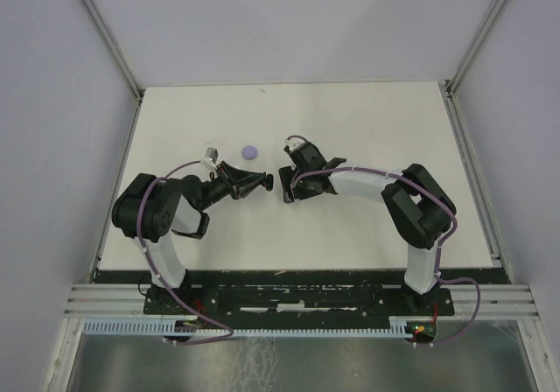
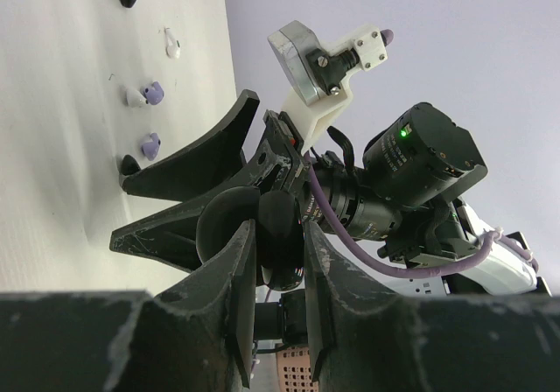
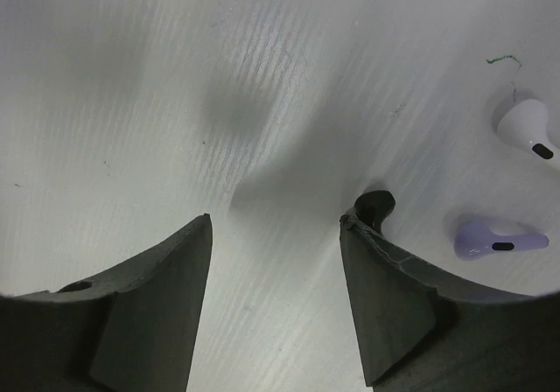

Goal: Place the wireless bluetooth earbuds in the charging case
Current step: Pick up the earbud from the center of the board.

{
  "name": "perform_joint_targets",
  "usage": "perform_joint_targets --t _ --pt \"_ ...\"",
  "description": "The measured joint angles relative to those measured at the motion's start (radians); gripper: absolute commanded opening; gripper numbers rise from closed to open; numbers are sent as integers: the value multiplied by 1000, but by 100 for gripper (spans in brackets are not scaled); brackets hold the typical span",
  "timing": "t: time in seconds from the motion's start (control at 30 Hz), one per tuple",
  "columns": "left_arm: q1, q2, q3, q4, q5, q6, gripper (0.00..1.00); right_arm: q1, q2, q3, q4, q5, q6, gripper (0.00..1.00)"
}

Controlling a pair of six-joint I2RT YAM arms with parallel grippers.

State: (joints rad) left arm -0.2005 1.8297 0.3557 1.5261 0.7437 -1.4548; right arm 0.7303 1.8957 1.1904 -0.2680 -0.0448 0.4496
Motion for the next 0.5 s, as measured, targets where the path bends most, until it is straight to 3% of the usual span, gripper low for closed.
perform_joint_targets --t 0.5 --pt "20 -4 -4 0 5 0 3 4 19 29 5 28 -7 69"
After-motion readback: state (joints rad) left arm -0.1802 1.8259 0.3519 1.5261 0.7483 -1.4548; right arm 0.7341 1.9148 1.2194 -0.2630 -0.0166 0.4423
